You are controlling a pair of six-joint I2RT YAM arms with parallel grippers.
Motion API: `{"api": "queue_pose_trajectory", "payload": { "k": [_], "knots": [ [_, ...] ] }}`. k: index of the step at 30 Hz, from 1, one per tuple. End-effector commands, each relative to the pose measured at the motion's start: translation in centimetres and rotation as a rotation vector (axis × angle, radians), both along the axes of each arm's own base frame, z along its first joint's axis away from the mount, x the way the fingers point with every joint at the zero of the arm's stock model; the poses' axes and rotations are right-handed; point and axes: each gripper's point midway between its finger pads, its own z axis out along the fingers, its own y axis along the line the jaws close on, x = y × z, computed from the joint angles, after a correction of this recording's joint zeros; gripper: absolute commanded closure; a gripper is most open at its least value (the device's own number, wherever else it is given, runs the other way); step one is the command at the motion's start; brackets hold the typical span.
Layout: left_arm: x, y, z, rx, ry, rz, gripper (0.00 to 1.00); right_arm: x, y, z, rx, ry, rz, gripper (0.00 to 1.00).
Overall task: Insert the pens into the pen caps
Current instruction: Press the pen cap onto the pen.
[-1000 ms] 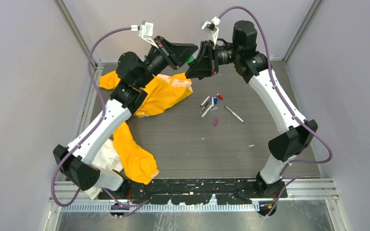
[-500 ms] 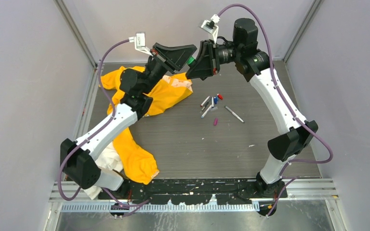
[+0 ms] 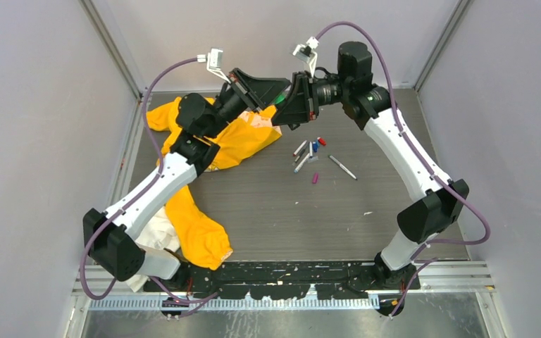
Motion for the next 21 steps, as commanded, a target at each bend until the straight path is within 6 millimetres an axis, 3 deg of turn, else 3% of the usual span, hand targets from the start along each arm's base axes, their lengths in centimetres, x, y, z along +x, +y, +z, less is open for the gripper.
{"api": "queue_pose_trajectory", "payload": {
  "k": [1, 5, 8, 16, 21],
  "knots": [
    [-3.2, -3.7, -8.7, 0.152, 0.318, -0.268, 0.70, 2.7, 0.6, 0.8, 0.074, -0.242, -0.212, 0.99],
    [-2.0, -1.5, -5.2, 0.066, 0.238, -0.157, 0.44, 1.2, -0.7, -2.8, 0.002, -0.205, -0.207, 0.99],
    [-1.2, 0.4, -4.6, 0.033, 0.209, -0.089, 0.33, 0.6, -2.0, -4.8, -0.021, -0.156, -0.229, 0.99],
    [-1.3, 4.5, -4.8, -0.012, 0.116, 0.021, 0.24, 2.1, -6.0, -8.8, -0.057, -0.061, -0.368, 0.99],
    [-1.0, 5.2, -7.6, 0.102, 0.106, 0.083, 0.23, 5.6, -10.3, -13.6, -0.173, 0.005, -0.628, 0.97]
  ]
}}
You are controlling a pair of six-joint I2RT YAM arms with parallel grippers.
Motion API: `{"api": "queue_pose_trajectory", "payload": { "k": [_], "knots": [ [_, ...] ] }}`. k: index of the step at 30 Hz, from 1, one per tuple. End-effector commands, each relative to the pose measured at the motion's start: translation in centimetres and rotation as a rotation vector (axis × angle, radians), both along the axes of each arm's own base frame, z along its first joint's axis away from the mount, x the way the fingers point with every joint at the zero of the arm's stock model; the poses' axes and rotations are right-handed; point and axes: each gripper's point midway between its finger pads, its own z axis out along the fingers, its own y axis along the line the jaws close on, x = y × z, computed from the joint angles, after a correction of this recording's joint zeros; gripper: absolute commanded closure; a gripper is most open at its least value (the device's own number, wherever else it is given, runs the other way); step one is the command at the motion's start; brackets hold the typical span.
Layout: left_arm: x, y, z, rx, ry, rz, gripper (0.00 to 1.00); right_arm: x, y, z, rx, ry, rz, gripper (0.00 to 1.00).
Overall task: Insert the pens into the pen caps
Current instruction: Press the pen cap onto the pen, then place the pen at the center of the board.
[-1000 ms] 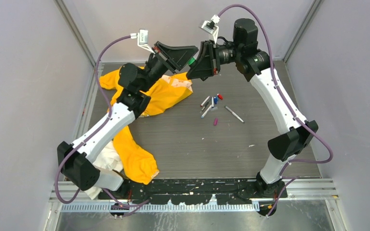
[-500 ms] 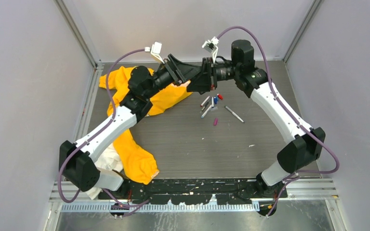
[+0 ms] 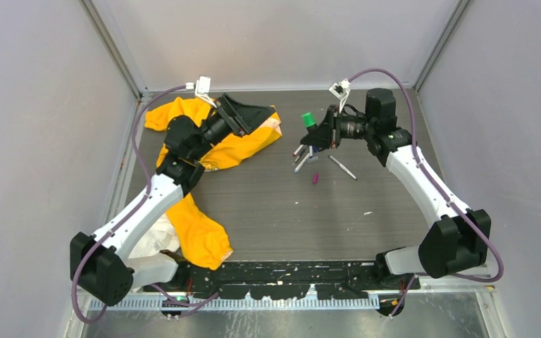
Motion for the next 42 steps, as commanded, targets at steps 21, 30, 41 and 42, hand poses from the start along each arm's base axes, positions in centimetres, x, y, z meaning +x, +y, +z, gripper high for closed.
{"api": "queue_pose_trajectory", "payload": {
  "k": [21, 30, 41, 42],
  "knots": [
    [1.9, 0.8, -10.3, 0.189, 0.094, 0.058, 0.25, 15.9, -26.9, -23.1, -0.842, 0.401, -0.819, 0.76],
    [2.5, 0.3, -11.2, 0.190, 0.118, 0.040, 0.25, 19.9, -29.5, -25.8, -0.948, 0.404, -0.828, 0.64],
    [2.9, -0.2, -11.7, 0.197, 0.124, 0.023, 0.25, 21.0, -30.7, -22.4, -0.930, 0.312, -0.885, 0.56],
    [3.0, -0.2, -11.7, 0.198, 0.123, 0.021, 0.25, 20.9, -30.6, -21.3, -0.914, 0.289, -0.885, 0.55]
  ]
}}
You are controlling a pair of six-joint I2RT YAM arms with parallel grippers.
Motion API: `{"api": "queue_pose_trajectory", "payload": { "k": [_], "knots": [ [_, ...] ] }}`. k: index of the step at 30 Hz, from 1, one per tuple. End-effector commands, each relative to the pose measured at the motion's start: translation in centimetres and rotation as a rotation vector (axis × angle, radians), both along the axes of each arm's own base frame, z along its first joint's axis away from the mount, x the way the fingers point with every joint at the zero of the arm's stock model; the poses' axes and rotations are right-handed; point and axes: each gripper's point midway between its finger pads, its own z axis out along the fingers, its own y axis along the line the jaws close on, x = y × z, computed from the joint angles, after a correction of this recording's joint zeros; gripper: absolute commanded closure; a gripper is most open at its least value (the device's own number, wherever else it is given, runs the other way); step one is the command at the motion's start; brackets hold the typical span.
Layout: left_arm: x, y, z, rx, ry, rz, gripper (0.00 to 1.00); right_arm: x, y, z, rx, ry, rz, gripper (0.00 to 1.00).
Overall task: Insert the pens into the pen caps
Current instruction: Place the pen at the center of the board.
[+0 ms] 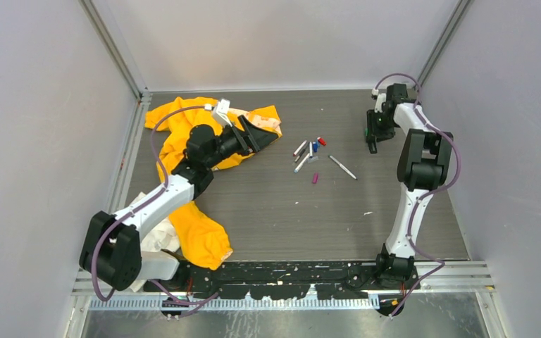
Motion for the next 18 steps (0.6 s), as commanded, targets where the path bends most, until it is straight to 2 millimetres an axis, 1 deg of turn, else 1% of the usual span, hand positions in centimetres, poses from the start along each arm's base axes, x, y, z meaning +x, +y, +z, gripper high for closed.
{"api": "queue_pose_trajectory", "payload": {
  "k": [1, 4, 6, 10, 12, 14, 16, 18],
  "knots": [
    [0.4, -0.3, 1.8, -0.027, -0.060, -0.020, 0.25, 1.0, -0.8, 7.7, -0.018, -0.178, 0.028, 0.54],
    [0.6, -0.5, 1.6, -0.030, -0.054, -0.031, 0.25, -0.1, 0.8, 11.1, 0.047, -0.243, 0.099, 0.51],
    [0.8, -0.7, 1.5, -0.048, -0.048, -0.037, 0.25, -1.3, 2.9, 12.6, 0.134, -0.266, 0.164, 0.45],
    [1.4, -0.5, 0.9, -0.118, -0.016, -0.046, 0.25, -4.8, 7.9, 14.7, 0.374, -0.294, 0.296, 0.39],
    [1.7, -0.4, 0.4, -0.138, 0.009, -0.043, 0.25, -6.6, 10.1, 15.1, 0.505, -0.288, 0.353, 0.38],
    [1.9, -0.3, -0.2, -0.138, 0.031, -0.043, 0.25, -8.2, 11.6, 15.7, 0.576, -0.298, 0.408, 0.37],
    [2.0, -0.3, -0.9, -0.122, 0.055, -0.041, 0.25, -9.4, 12.2, 15.6, 0.597, -0.299, 0.440, 0.38],
    [2.0, -0.3, -1.7, -0.092, 0.079, -0.037, 0.26, -10.3, 12.6, 15.1, 0.592, -0.284, 0.450, 0.38]
  ]
}}
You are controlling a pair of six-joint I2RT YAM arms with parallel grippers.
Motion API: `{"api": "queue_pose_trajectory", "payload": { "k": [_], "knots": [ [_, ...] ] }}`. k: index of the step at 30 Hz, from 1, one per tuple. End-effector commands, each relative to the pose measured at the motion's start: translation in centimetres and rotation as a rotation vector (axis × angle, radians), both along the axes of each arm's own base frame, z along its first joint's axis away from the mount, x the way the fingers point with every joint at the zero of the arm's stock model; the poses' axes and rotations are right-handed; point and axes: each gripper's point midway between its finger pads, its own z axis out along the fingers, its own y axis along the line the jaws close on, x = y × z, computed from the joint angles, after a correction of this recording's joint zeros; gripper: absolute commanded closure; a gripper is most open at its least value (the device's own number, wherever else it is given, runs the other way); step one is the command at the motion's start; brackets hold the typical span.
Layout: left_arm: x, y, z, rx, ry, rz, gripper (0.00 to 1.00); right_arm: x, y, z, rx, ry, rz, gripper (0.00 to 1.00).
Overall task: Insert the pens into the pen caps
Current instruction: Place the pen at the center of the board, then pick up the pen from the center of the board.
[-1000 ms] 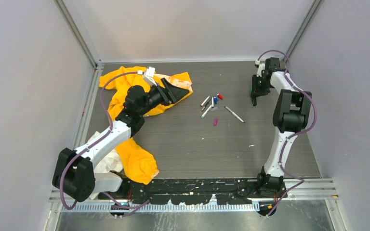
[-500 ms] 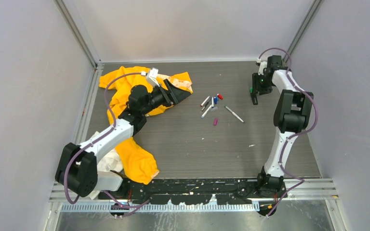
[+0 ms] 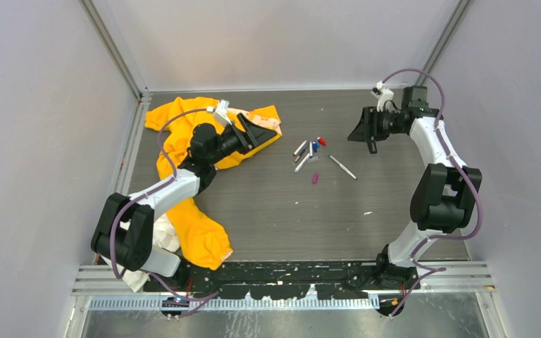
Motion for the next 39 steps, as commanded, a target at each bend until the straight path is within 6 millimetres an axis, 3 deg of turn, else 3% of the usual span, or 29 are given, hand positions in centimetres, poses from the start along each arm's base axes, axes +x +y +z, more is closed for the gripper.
{"api": "queue_pose_trajectory", "payload": {
  "k": [1, 9, 14, 15, 30, 39],
  "knots": [
    [-0.2, 0.0, 0.5, 0.006, -0.013, -0.020, 0.26, -2.5, 2.7, 0.2, 0.094, -0.011, 0.124, 0.38],
    [-0.5, 0.7, -2.5, 0.118, 0.084, 0.003, 0.28, -3.5, 4.4, -3.4, -0.047, 0.051, 0.145, 0.38],
    [-0.7, 1.1, -3.4, 0.134, 0.115, 0.017, 0.29, -2.0, 3.2, -5.6, -0.186, 0.095, 0.053, 0.40],
    [-0.7, 1.1, -3.5, 0.136, 0.119, 0.019, 0.29, -1.9, 3.9, -5.9, -0.210, 0.097, 0.068, 0.40],
    [-1.1, 1.8, -4.0, 0.152, 0.123, 0.047, 0.29, -0.7, 3.5, -10.6, -0.455, 0.197, 0.082, 0.48],
    [-1.1, 1.8, -4.0, 0.152, 0.123, 0.048, 0.29, -0.8, 3.7, -13.0, -0.512, 0.246, 0.112, 0.51]
  ]
}}
